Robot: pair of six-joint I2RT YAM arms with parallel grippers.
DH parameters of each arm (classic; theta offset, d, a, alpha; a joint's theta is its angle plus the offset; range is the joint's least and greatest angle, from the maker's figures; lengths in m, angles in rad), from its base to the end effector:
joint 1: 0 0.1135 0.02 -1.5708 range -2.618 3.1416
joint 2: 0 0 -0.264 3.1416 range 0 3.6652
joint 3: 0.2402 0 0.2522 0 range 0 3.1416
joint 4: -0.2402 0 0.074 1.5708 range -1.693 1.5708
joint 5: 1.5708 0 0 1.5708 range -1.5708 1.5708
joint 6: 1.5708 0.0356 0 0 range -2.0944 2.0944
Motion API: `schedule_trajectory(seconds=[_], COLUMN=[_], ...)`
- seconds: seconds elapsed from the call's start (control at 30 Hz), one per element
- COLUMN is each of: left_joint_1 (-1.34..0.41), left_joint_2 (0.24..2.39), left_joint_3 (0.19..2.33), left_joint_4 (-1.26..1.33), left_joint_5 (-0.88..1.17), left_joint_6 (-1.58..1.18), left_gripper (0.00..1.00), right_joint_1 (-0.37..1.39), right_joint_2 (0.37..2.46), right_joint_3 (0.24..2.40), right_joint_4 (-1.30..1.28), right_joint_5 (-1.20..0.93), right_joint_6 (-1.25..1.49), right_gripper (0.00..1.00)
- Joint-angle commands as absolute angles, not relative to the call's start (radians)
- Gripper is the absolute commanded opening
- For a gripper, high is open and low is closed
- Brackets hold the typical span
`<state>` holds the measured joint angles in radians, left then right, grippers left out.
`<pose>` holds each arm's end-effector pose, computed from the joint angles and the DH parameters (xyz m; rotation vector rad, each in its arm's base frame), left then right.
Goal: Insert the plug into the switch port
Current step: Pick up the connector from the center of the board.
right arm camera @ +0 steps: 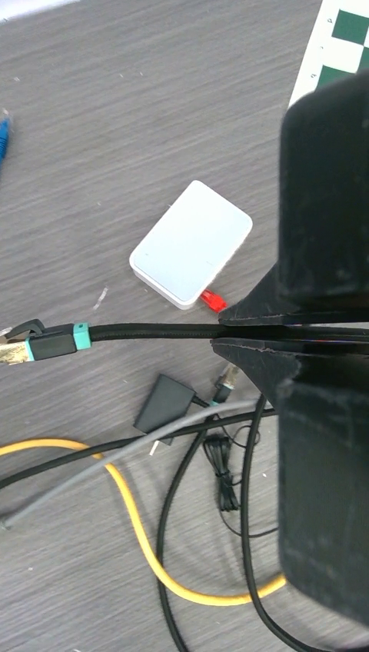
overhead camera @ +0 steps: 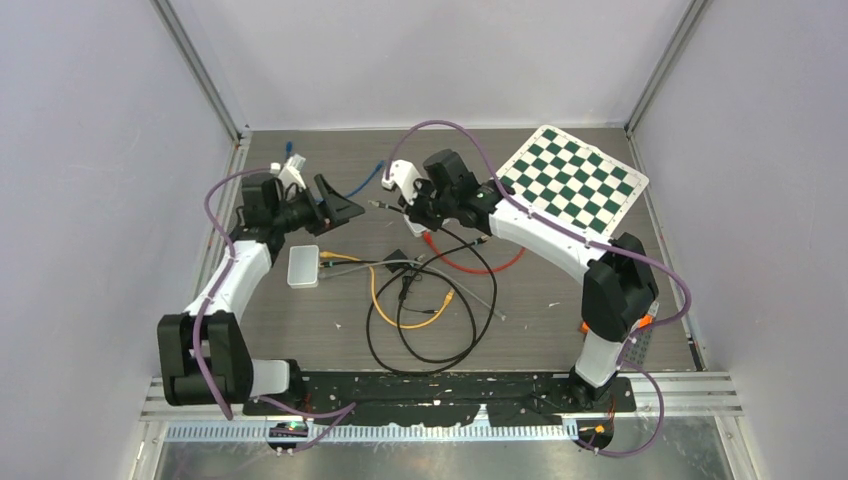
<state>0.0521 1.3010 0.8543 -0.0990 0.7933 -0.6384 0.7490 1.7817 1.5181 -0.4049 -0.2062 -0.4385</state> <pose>0.2820 -0.0107 0.2649 -0.2445 2.1401 -1.1816 0.2974 0.2864 0.2983 -1.3521 1.8016 0.3985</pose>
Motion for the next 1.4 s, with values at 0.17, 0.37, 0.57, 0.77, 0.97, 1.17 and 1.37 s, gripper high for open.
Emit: schedule_trajectory(seconds=[0.17, 0.37, 0.57, 0.77, 0.97, 1.17, 1.37], left_joint_1=[-0.074, -0.078, -0.093, -0.096, -0.1, -0.1, -0.1], left_joint_2=[1.396, 1.399, 1.425, 1.44, 1.476, 1.506, 1.518], left_joint_3=[0.884, 0.861, 0.875, 0.86, 0.85, 0.852, 0.856], left_joint_4=[0.288, 0.359, 0.451, 0.539, 0.669, 0.711, 0.687], left_joint_5=[0.881, 0.88, 0.962, 1.016, 1.056, 1.092, 1.105], left_joint_6=[-0.768, -0.767, -0.808, -0.84, -0.936, -0.966, -0.952], left_gripper=[0.71, 0.73, 0.67, 0.55, 0.31, 0.42, 0.53], right_joint_1=[0.737, 0.716, 0.7, 0.695, 0.695, 0.69, 0.683], right_joint_2=[1.621, 1.577, 1.557, 1.546, 1.549, 1.554, 1.546], right_joint_3=[1.41, 1.38, 1.375, 1.367, 1.358, 1.364, 1.361], right_joint_4=[-0.342, -0.337, -0.337, -0.337, -0.333, -0.334, -0.334], right_joint_5=[-0.254, -0.313, -0.366, -0.377, -0.376, -0.373, -0.37], right_joint_6=[-0.412, -0.426, -0.42, -0.419, -0.413, -0.409, -0.406], right_gripper=[0.05, 0.05, 0.05, 0.05, 0.05, 0.05, 0.05])
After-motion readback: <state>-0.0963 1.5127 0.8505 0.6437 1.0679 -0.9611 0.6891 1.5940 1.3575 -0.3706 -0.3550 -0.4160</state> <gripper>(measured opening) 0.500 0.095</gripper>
